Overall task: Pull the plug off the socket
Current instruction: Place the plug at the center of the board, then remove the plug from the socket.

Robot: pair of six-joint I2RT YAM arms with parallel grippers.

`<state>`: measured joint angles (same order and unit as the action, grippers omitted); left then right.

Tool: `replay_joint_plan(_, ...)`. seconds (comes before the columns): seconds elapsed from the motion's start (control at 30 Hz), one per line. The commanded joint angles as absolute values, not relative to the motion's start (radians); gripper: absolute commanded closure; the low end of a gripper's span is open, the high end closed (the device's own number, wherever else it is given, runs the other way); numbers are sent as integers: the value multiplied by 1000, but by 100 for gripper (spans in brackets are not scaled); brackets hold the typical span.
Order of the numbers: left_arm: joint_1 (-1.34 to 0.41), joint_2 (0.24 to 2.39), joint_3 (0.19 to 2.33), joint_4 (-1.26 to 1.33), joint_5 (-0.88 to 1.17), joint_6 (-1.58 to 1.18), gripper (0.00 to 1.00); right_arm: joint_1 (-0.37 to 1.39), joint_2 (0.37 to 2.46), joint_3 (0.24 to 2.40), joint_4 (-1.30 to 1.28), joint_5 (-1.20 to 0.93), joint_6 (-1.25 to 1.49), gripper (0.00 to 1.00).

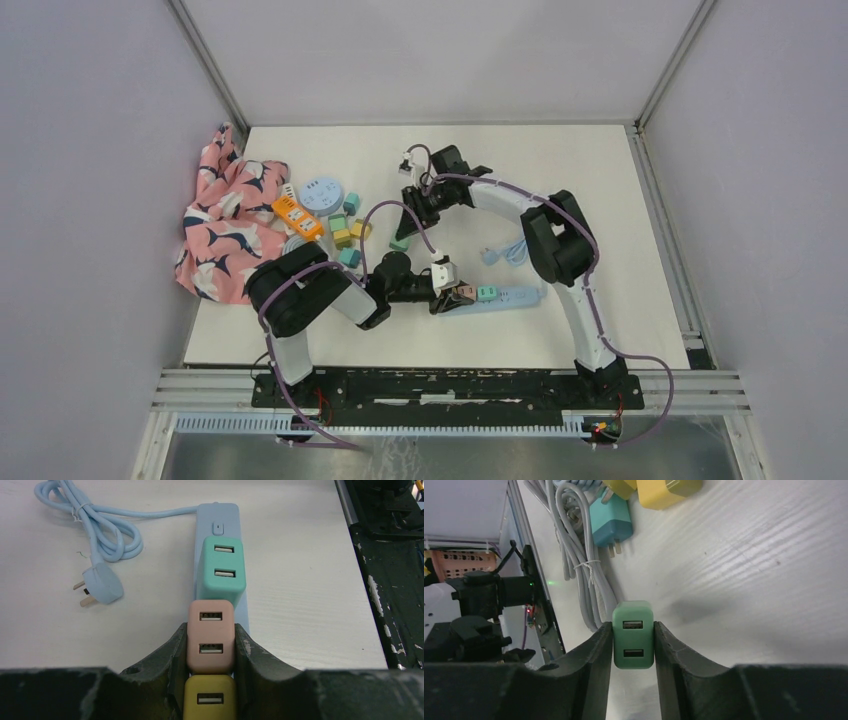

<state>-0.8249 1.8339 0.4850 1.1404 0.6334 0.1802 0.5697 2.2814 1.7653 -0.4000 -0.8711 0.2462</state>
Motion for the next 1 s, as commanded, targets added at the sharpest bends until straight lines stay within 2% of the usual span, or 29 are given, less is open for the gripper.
replay_joint_plan(0.0, -813, 1849, 479, 1134, 616, 189, 97, 591, 2330, 1866, -331, -922, 377, 57)
replay_joint_plan(0.07, -814, 1849, 478, 1134, 614, 188, 97, 592, 2330, 1879, -358, -923, 359, 49)
replay_joint_plan(0.1, -814, 1850, 478, 1134, 611, 188, 97, 589, 2321, 1891, -388, -916, 329, 37)
replay_joint_plan(0.13, -814, 1850, 479, 1135, 612, 187, 97, 583, 2310, 1902, -430, -906, 290, 30)
replay_joint_plan(0.23, -814, 1851, 481, 1134, 614, 187, 97, 549, 2252, 1907, -499, -894, 204, 19)
replay_joint_plan(0.4, -814, 1849, 478, 1137, 612, 187, 97, 446, 2071, 1779, -556, -893, 66, 20)
replay_joint_plan(0.73, -813, 1847, 477, 1138, 606, 187, 97, 215, 1590, 1390, -774, -891, -482, 20)
replay_joint_plan(0.8, -813, 1847, 478, 1137, 605, 185, 97, 203, 1512, 1305, -791, -956, -581, 19)
replay_joint_plan(0.97, -813, 1844, 477, 1138, 592, 181, 97, 202, 1381, 1160, -848, -1062, -833, 9)
